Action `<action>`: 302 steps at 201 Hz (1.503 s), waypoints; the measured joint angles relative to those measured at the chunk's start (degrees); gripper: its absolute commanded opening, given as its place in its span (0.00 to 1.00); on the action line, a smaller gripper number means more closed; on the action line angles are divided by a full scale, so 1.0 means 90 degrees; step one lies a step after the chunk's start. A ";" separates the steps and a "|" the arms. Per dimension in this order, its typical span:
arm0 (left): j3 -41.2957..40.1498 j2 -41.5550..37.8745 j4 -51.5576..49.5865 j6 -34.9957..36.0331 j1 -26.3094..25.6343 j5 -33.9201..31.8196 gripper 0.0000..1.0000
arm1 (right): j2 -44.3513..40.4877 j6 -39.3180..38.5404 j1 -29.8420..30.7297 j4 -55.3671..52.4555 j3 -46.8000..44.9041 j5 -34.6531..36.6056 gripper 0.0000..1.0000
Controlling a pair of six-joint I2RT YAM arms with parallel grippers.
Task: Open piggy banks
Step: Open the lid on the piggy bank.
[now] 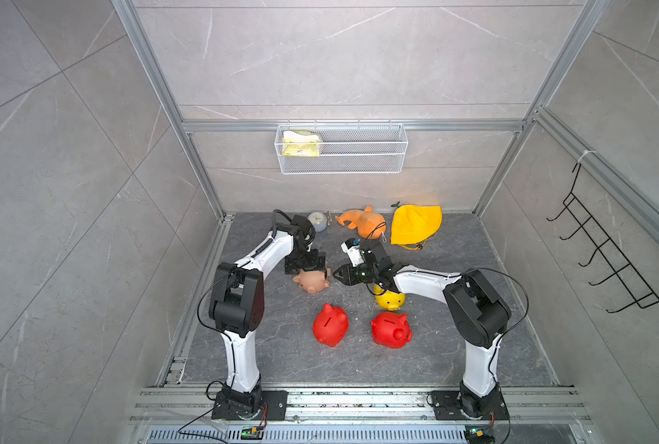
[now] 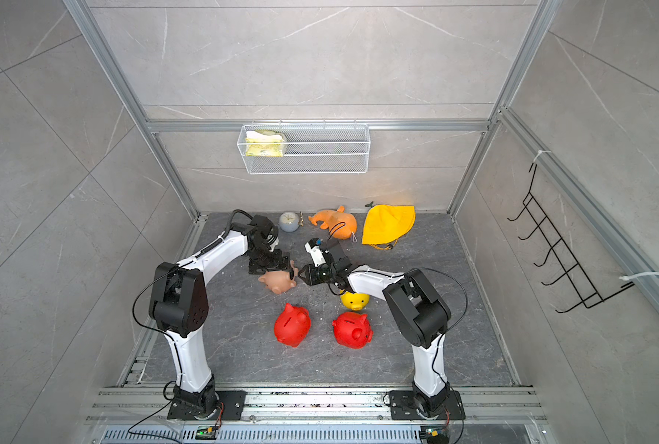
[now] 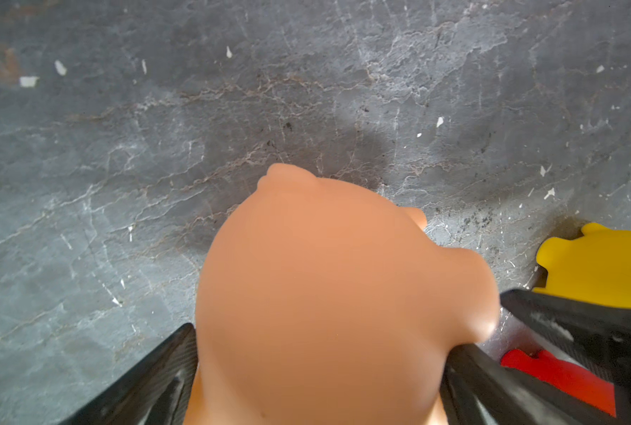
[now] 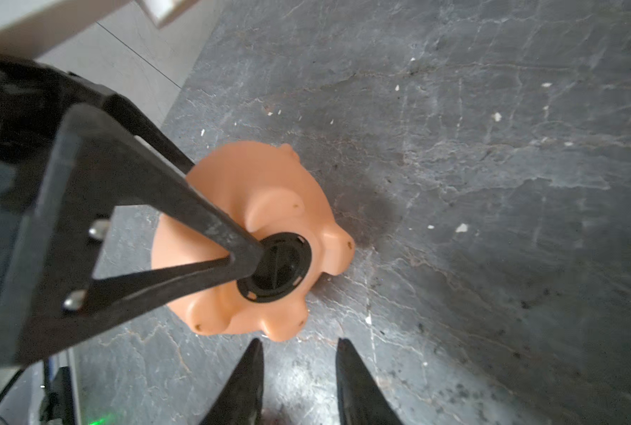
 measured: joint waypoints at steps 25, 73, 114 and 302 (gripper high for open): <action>-0.0129 -0.0053 0.0182 0.0187 0.0032 0.0126 0.98 | 0.0002 0.0396 0.0000 0.0311 0.0007 -0.0277 0.25; -0.0211 -0.0085 0.0340 0.0432 0.0053 0.0362 0.98 | 0.0087 0.0911 0.0012 0.1042 0.0005 -0.0478 0.23; -0.0211 -0.0078 0.0357 0.0627 0.0068 0.0525 0.98 | 0.0357 0.0908 0.0015 0.1370 -0.0063 -0.0539 0.18; -0.0260 -0.0066 0.0447 0.0950 0.0219 0.0760 0.97 | 0.1039 0.1100 0.0119 0.2560 -0.0206 -0.0583 0.10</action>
